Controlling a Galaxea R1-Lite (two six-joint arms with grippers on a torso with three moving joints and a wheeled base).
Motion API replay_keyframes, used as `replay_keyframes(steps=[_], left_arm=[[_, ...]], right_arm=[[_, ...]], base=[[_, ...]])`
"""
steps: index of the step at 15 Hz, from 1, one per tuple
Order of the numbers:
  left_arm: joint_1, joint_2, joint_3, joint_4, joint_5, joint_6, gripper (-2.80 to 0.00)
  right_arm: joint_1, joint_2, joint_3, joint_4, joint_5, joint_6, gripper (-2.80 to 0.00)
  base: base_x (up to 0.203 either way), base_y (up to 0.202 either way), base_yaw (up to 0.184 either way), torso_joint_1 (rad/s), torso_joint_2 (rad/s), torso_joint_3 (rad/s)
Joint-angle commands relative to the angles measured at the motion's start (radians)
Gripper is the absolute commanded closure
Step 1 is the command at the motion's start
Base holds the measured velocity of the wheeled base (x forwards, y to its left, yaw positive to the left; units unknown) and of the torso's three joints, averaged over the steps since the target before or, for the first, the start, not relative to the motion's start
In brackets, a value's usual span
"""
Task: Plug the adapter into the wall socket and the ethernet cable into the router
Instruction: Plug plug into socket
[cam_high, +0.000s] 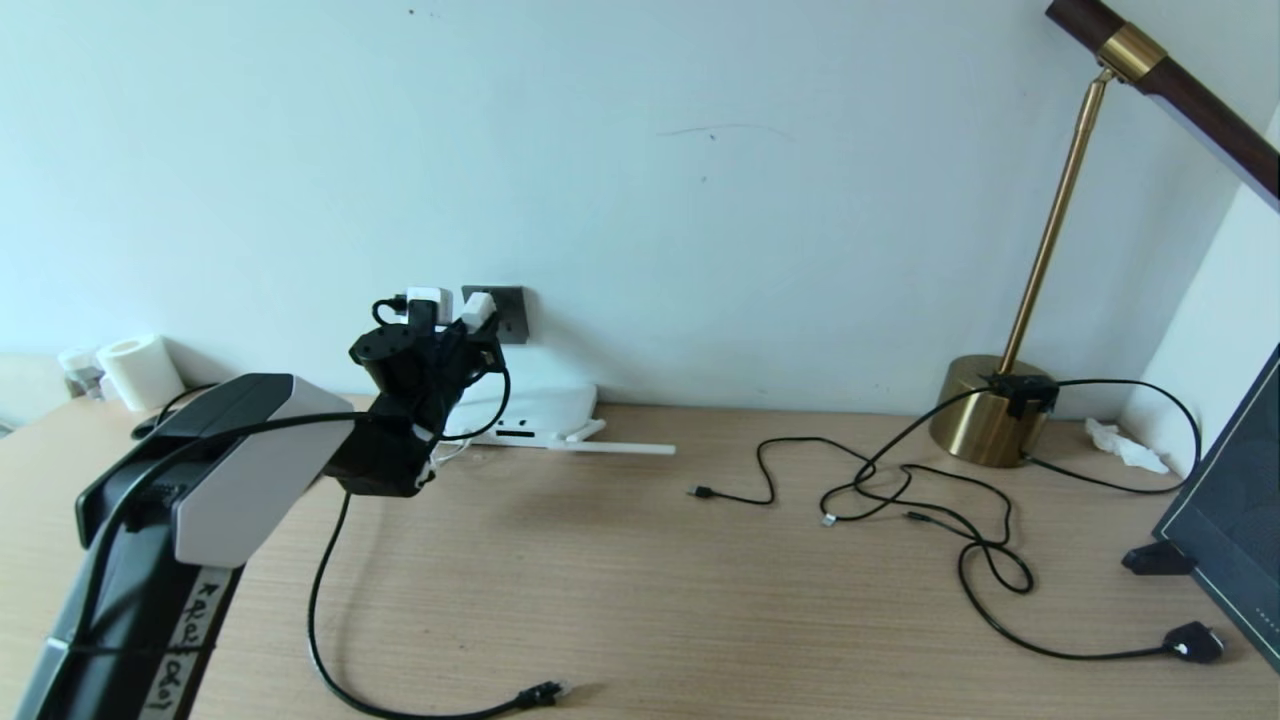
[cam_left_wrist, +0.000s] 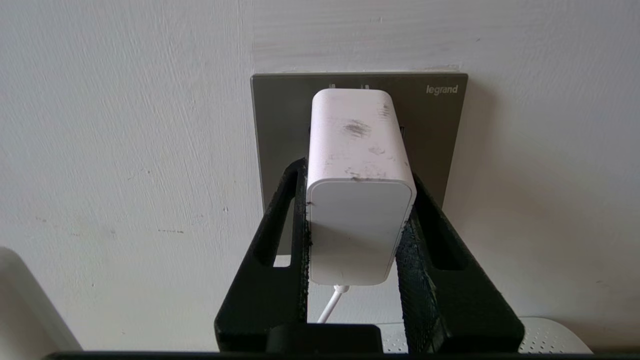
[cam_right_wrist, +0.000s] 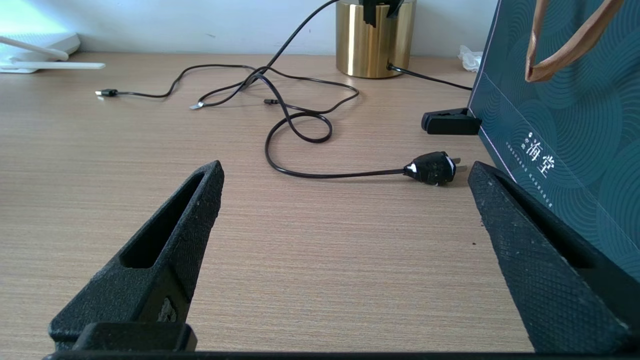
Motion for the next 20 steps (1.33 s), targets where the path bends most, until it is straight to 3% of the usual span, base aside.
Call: replay_keyframes(steps=[1,7,20], left_arm=[[0.0,-0.002,0.017,-0.018,0.001,0.002,0.0],[-0.001,-0.024,0.072,-0.044,0.0,0.002,0.0],[0.005,-0.022,0.014,0.055,0.0,0.0,0.0]], right_arm=[[0.0,-0.001,0.012,0.0,0.0,0.0,-2.8],[0.0,-0.001,0.012,0.0,0.0,0.0,-2.8],[0.0,0.0,0.011,0.0,0.0,0.0,-2.8]], base=[[0.0,0.0,0.0,0.0,0.0,0.0],[0.0,0.0,0.0,0.0,0.0,0.0],[0.0,0.0,0.0,0.0,0.0,0.0]])
